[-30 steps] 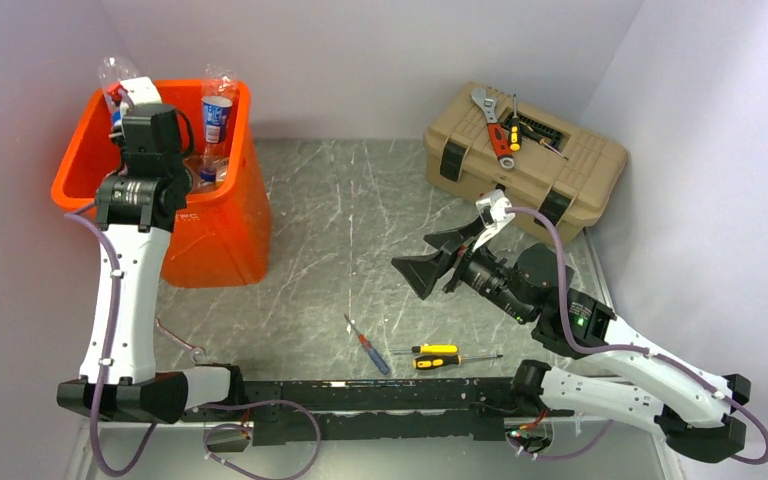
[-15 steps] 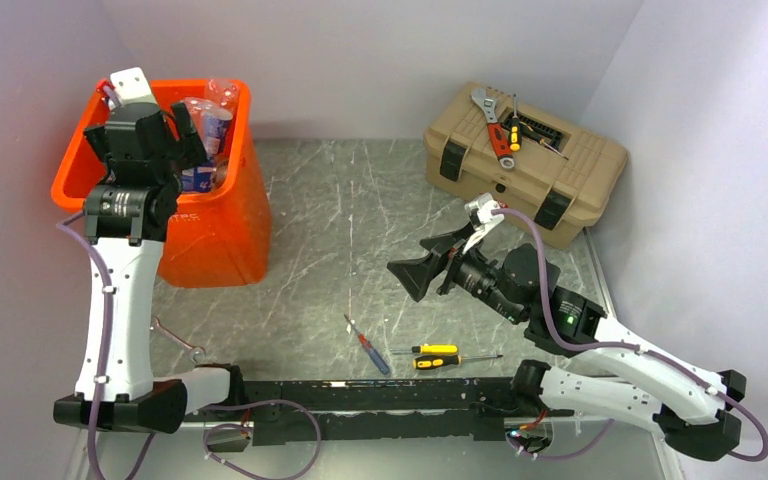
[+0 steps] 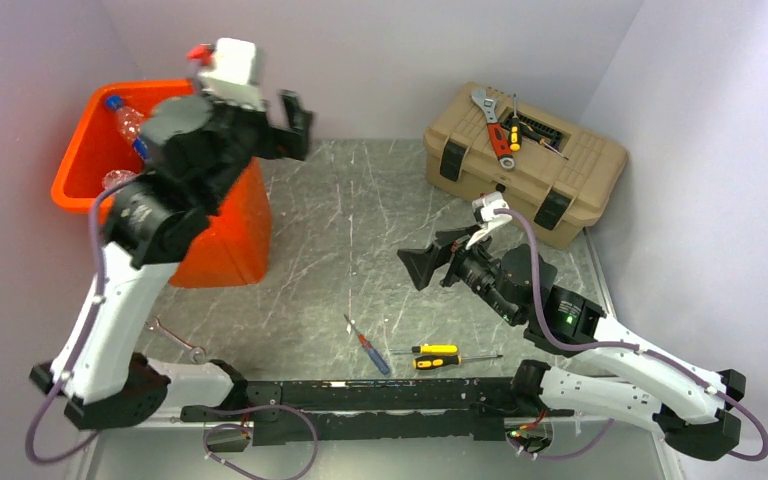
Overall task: Put the plastic bottles in the bin
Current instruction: Reset both arms
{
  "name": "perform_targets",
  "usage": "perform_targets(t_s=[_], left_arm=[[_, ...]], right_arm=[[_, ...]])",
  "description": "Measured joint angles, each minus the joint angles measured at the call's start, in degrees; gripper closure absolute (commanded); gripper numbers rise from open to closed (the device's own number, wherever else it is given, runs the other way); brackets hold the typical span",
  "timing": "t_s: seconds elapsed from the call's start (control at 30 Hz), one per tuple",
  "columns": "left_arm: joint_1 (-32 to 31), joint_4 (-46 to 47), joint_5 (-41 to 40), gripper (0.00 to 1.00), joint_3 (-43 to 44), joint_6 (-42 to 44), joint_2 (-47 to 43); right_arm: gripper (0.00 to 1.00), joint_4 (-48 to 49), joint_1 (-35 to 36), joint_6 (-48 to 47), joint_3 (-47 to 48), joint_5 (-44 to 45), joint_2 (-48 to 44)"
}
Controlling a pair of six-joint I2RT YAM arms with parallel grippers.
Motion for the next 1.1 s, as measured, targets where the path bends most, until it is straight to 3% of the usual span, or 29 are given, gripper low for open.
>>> perform_targets(t_s=[0.13,0.3,0.63,0.87,1.1], left_arm=[[-11.9,1.4,-2.9,0.0,1.4,4.9,5.7],[-17.7,2.5,-6.2,0.0,-7.7,9.7,9.7],[-18.5,9.0,-8.6,0.01,-30.6,5.5,2.8],[-18.5,16.2,-12.4,0.01,-36.2,-3.3,-1.9],[-18.6,17.9,-8.5,0.01,-41.8,-8.9,-2.6]], right_arm=[[0.0,-0.5,0.0,-0.6,-0.8,5.0,-0.2],[0.0,-1.6,0.0,-0.2,-5.9,12.9,-1.6],[0.0,-3.9,0.0,4.8,-13.7,26.3,-9.2],[0.0,-4.4,0.0,10.8,-15.0,33.4,-8.4],[0.0,-6.1,0.0,13.5,-15.0,35.8,-5.9]])
